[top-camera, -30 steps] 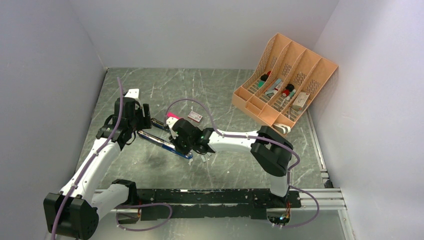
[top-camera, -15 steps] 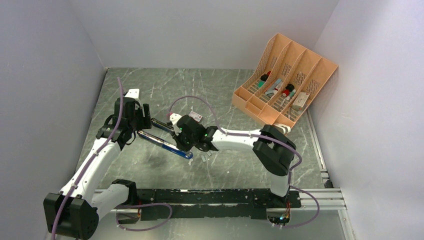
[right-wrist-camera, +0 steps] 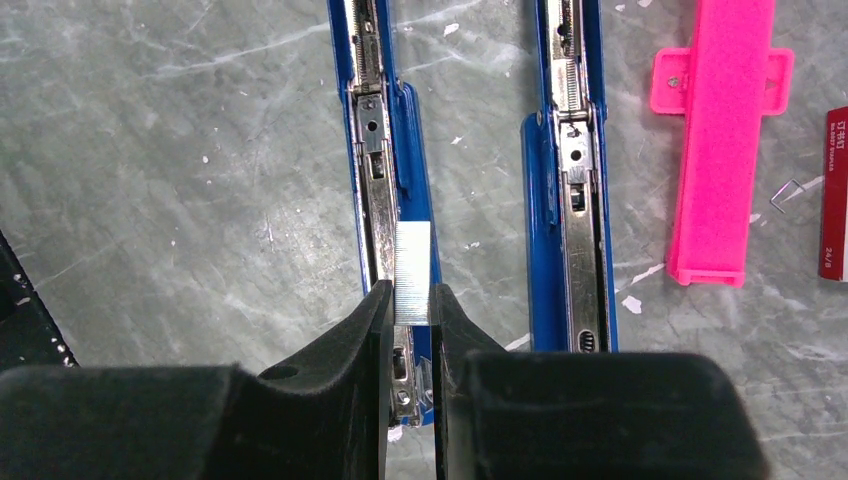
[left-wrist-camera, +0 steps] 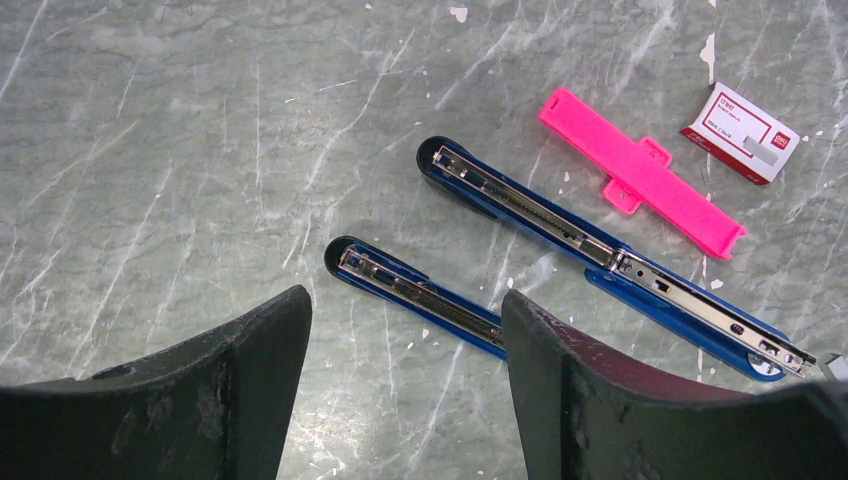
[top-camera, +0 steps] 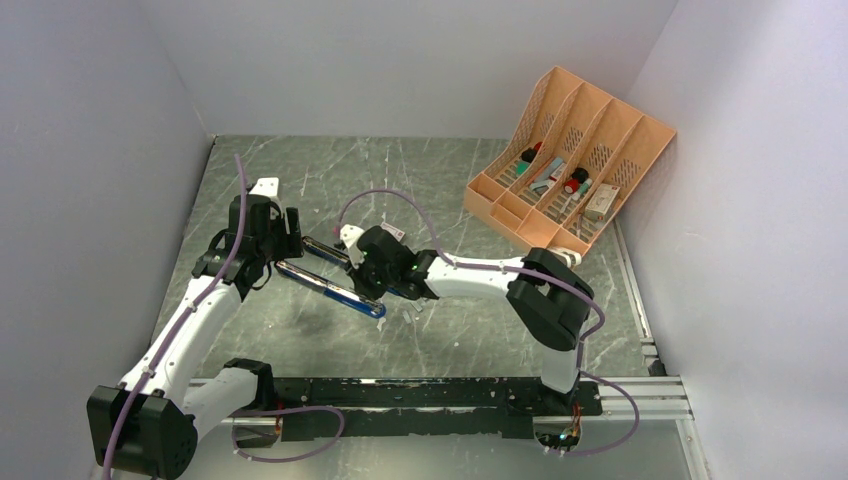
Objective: Load the staples into the stapler
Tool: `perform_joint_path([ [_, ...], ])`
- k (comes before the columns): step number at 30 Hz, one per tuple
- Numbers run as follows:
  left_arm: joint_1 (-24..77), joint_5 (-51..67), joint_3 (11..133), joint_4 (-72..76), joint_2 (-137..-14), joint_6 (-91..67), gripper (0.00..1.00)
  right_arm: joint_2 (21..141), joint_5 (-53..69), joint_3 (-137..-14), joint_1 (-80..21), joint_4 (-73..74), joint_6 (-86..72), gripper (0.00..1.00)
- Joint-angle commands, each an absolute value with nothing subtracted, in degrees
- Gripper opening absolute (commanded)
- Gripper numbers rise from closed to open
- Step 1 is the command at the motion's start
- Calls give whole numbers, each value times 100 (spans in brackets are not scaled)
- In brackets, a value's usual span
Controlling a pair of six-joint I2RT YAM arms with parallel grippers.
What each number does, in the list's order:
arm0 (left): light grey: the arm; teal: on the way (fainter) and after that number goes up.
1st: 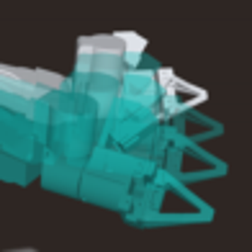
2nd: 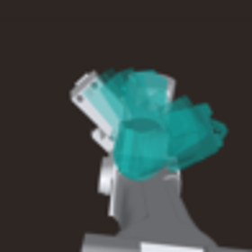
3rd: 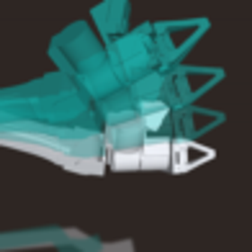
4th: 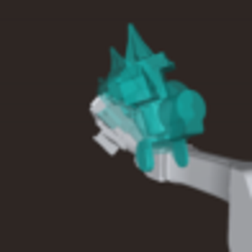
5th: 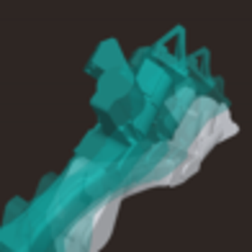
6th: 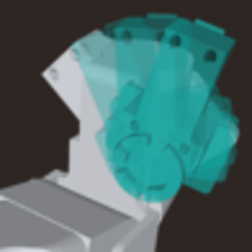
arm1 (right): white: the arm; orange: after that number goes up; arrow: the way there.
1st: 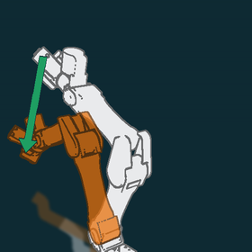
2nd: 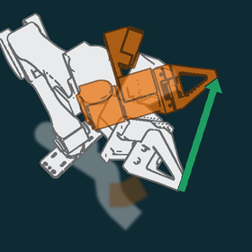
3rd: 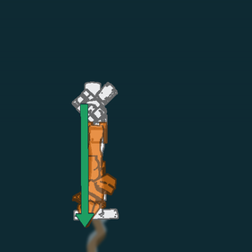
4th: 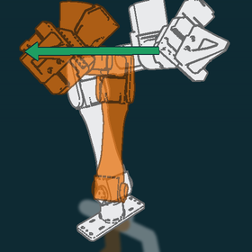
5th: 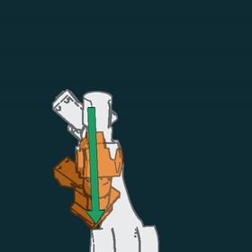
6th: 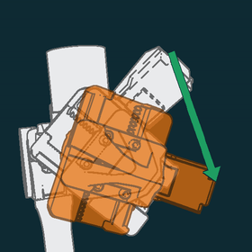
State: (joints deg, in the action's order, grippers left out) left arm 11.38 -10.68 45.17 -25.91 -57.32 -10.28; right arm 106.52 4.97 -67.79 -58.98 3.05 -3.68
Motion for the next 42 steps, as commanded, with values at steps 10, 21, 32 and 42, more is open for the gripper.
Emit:
perform_joint_path([
  [10, 1177, -958, 4534, -2455, -5671, -976, 74, 10589, 586, -6752, -5998, 278, -204, 0],
  [21, 1174, -950, 4527, -2452, -5673, -976, 74, 10658, 684, -6797, -6020, 345, -137, 0],
  [32, 1169, -949, 4534, -2454, -5669, -976, 74, 10748, 708, -6875, -6039, 455, -83, 0],
  [42, 1173, -954, 4522, -2453, -5669, -976, 74, 10806, 691, -6910, -6056, 531, -79, 0],
])
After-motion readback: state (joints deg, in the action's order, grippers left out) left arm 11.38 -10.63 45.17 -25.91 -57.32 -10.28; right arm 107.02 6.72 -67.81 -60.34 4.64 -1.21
